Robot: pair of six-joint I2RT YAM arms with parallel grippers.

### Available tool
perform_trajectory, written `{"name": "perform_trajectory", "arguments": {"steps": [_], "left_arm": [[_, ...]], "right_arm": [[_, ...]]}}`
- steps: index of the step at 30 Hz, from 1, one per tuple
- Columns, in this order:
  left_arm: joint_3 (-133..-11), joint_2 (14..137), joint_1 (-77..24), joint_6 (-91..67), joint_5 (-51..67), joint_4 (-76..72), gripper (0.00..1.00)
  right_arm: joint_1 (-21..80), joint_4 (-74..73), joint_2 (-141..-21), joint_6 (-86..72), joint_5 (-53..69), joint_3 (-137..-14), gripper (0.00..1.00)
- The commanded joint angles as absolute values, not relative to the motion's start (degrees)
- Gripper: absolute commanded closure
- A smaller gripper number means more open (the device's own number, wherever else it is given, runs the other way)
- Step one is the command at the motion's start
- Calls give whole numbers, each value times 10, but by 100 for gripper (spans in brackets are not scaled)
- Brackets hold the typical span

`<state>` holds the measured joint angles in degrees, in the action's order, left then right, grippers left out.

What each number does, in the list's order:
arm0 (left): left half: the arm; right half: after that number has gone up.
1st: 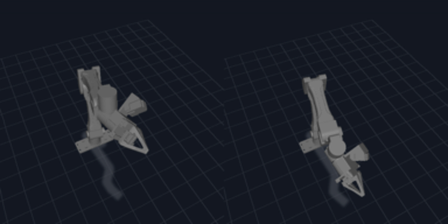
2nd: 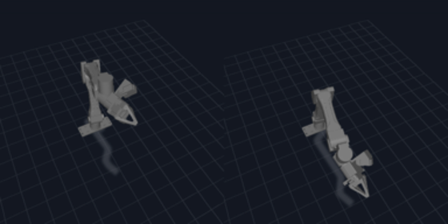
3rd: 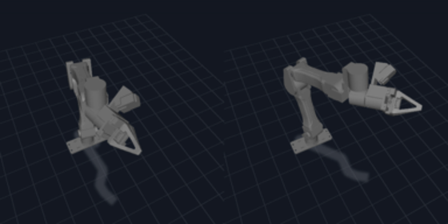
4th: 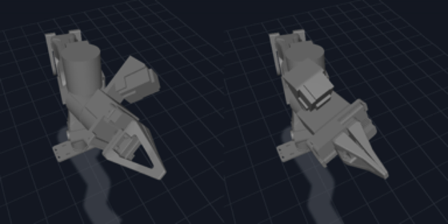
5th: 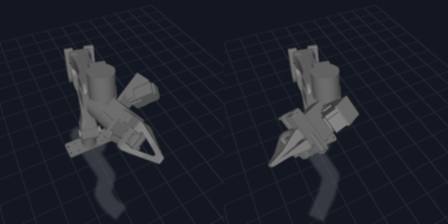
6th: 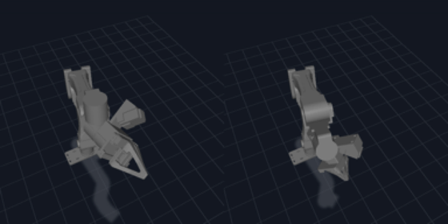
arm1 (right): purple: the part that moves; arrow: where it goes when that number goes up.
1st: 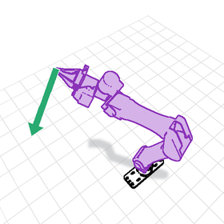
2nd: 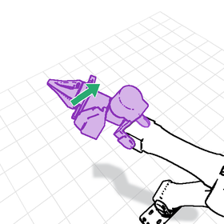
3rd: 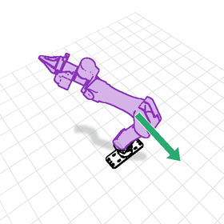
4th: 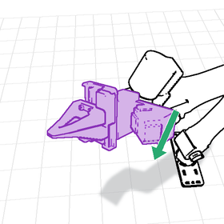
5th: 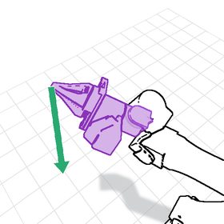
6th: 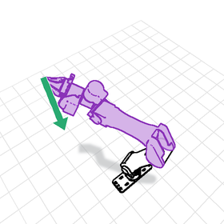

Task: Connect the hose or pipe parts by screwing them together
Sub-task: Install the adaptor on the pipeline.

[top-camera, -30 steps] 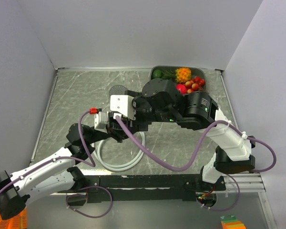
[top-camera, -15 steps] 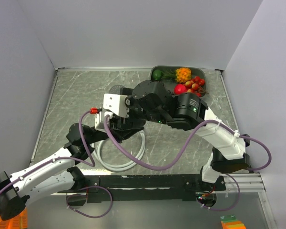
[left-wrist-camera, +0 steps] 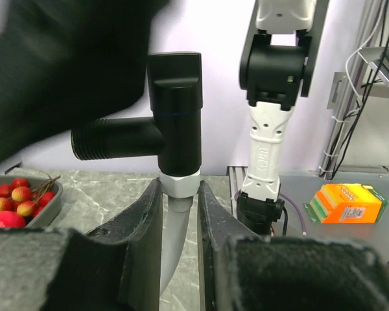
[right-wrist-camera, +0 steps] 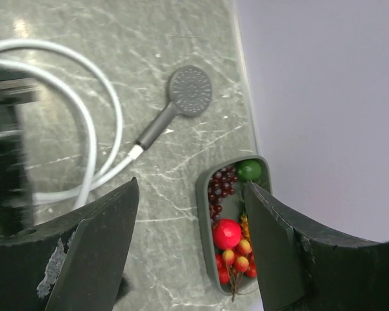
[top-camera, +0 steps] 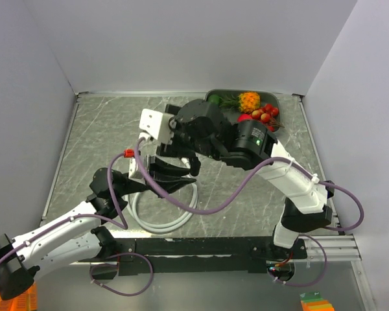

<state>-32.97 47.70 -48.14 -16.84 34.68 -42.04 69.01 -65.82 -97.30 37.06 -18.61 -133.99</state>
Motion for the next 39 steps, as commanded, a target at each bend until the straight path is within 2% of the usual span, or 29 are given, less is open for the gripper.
{"name": "perform_trajectory", "arguments": {"steps": [1, 7, 8, 12, 18, 29, 39], "left_arm": [[-330, 461, -484, -161, 377, -471, 99], [-332, 455, -484, -160, 409, -469, 99], [-333, 454, -484, -163, 413, -472, 99], [-335, 457, -484, -190, 436, -489, 99], [-342, 463, -483, -197, 445, -477, 99], [-337, 466, -483, -200, 451, -483, 99], [-336, 457, -483, -188, 454, -473, 99]], "right_arm": [[658, -629, -983, 356, -184, -1411, 27], [627, -596, -932, 346, -101, -1316, 30], [620, -591, -923, 345, -57, -1303, 31], [597, -575, -870, 354, 60, -1245, 40], [587, -542, -809, 367, 162, -1157, 42], [574, -538, -812, 366, 198, -1158, 43], [570, -634, -881, 369, 226, -1242, 44]]}}
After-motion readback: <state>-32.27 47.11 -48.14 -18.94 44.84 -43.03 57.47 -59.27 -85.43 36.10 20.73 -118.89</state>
